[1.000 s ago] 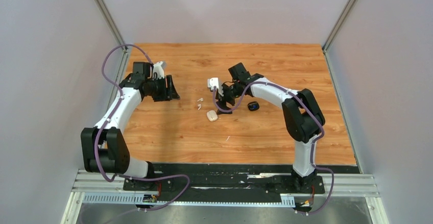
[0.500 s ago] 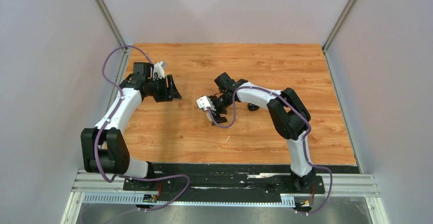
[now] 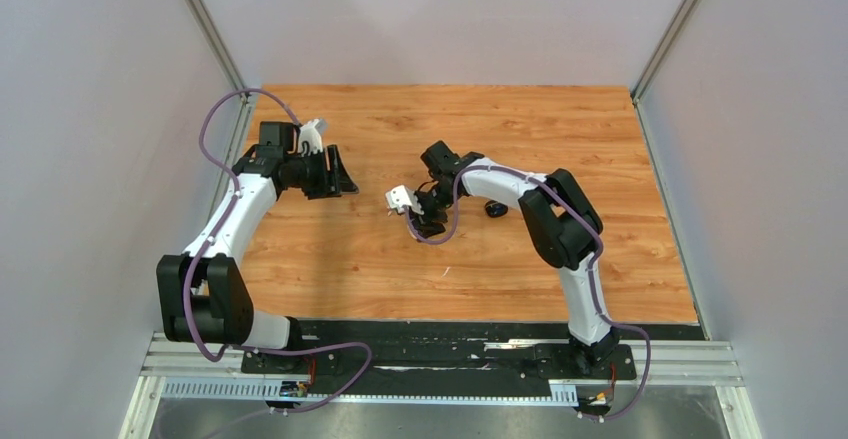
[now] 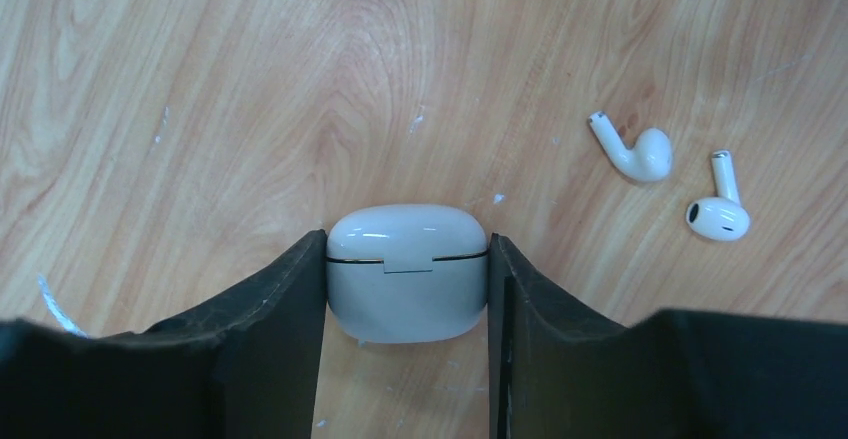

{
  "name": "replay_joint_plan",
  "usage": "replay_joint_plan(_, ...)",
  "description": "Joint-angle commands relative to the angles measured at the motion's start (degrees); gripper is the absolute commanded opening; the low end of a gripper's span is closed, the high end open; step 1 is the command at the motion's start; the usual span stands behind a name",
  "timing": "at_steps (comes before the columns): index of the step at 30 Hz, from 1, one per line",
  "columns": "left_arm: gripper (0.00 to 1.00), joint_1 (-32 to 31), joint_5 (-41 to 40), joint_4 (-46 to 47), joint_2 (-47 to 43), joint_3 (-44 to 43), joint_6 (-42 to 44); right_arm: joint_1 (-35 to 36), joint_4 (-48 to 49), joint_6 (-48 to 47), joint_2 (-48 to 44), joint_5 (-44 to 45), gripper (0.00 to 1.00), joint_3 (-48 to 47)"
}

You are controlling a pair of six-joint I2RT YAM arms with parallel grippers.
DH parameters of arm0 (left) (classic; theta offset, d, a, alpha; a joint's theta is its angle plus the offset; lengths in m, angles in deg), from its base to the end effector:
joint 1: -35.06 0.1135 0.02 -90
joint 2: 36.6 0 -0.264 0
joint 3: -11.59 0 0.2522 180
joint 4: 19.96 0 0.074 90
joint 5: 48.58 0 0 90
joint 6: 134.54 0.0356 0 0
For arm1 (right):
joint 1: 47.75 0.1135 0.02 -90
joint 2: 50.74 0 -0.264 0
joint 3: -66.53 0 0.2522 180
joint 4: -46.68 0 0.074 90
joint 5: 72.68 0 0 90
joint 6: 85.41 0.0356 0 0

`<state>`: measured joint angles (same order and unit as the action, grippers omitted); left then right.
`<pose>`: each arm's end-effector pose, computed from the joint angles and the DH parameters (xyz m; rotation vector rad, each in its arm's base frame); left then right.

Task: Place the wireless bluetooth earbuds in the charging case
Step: Pick up the charging case at the center of the board.

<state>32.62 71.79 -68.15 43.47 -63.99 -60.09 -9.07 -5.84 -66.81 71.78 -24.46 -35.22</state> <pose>0.2884 -0.0303 0.2705 -0.0570 2.4786 -0.7922 0.3182 0.2852 0.1504 -2.1663 1.3406 0.8263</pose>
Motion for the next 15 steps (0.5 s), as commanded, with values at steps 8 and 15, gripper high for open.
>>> replay_joint_plan(8,0.59,0.10,24.70,18.66,-5.27,2.49,12.57,-10.08,-5.62,26.82,-2.69,-23.75,0.31,-17.32)
replay_joint_plan(15,0.64,-9.98,28.33,15.53,-12.35,-4.92,51.05,-17.84,-5.64,39.99,-4.87,-51.56,0.29,-24.03)
